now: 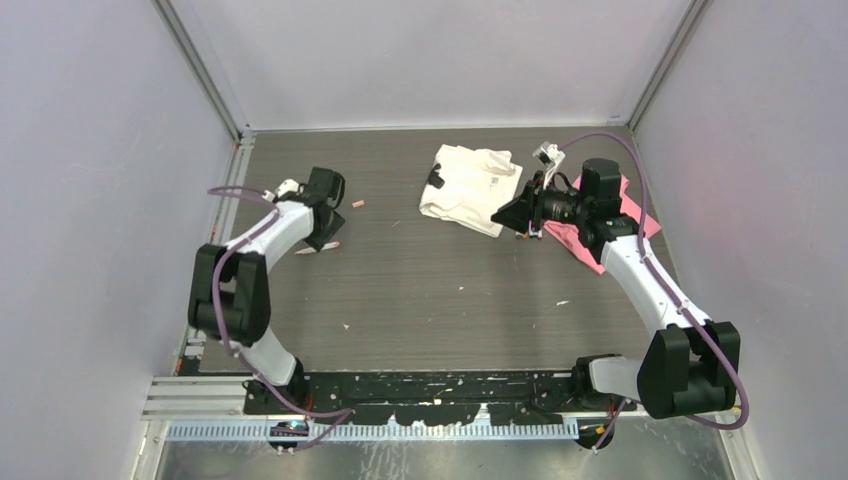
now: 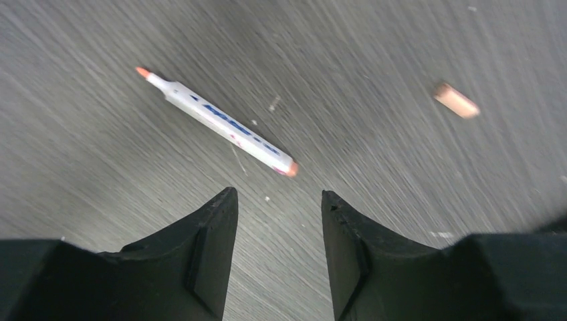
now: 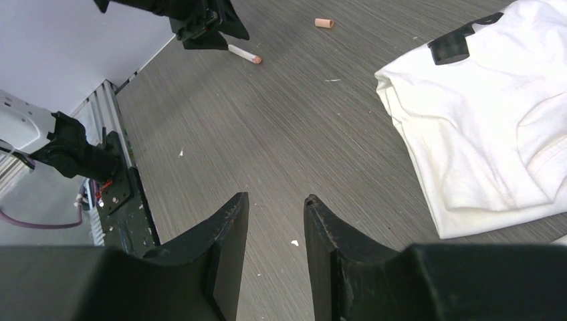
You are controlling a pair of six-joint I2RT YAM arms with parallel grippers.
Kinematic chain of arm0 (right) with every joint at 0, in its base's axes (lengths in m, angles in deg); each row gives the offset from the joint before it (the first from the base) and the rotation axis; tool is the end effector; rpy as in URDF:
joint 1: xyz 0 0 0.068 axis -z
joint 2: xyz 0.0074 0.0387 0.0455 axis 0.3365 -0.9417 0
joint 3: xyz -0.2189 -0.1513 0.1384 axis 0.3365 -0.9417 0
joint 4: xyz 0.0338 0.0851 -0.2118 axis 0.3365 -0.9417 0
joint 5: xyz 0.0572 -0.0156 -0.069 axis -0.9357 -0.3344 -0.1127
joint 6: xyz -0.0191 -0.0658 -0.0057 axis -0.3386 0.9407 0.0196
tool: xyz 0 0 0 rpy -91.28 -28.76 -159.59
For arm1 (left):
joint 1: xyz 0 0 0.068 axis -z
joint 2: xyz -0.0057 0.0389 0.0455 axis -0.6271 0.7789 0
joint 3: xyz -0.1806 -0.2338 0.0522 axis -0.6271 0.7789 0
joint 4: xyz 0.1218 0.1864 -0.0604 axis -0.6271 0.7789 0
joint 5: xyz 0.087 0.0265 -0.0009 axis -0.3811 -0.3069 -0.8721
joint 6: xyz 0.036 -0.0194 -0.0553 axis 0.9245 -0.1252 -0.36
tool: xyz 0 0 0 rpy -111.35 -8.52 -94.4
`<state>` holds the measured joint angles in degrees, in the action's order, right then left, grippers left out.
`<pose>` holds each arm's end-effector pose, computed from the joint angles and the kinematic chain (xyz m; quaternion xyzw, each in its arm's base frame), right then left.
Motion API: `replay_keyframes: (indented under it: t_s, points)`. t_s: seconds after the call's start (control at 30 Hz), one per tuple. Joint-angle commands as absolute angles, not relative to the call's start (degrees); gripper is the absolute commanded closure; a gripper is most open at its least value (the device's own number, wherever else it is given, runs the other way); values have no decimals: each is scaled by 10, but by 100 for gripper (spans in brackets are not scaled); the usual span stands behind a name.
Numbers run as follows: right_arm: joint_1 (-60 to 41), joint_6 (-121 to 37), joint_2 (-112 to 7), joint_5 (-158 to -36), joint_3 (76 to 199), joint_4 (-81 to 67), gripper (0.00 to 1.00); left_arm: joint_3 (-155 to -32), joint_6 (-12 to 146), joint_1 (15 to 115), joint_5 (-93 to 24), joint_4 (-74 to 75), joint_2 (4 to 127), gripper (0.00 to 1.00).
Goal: Insert the pens into the pen caps
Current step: Pick up the pen from the center of the board.
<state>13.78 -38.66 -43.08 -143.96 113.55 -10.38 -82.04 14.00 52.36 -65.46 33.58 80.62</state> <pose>0.2377 0.0703 0.3343 -0.2696 0.7356 0.4248 0.4536 0.2945 -0.0487 0.2403 -0.4516 0.8372 -0.0026 0.3084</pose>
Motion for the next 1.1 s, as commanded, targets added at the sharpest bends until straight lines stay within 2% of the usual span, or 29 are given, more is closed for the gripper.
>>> replay_keyframes:
  t_s: [0.0,0.1,0.83,0.93,1.03,1.07]
  points:
    - [136,-378,-420,-1433,1158,-99,58,-927,102,509,-709,496,881,53]
    - [136,-377,-419,-1433,1159,-101,58,-964,98,508,-711,528,919,55]
    - [135,-367,-424,-1442,1159,-108,58,-1004,91,475,-665,537,1015,57]
    - [135,-369,-425,-1444,1160,-108,58,-994,90,475,-659,532,1019,64]
    - [135,-368,-427,-1446,1160,-108,58,-982,90,474,-653,528,1020,82]
    - [135,-368,-427,-1447,1160,-107,58,-978,92,474,-651,528,1021,83]
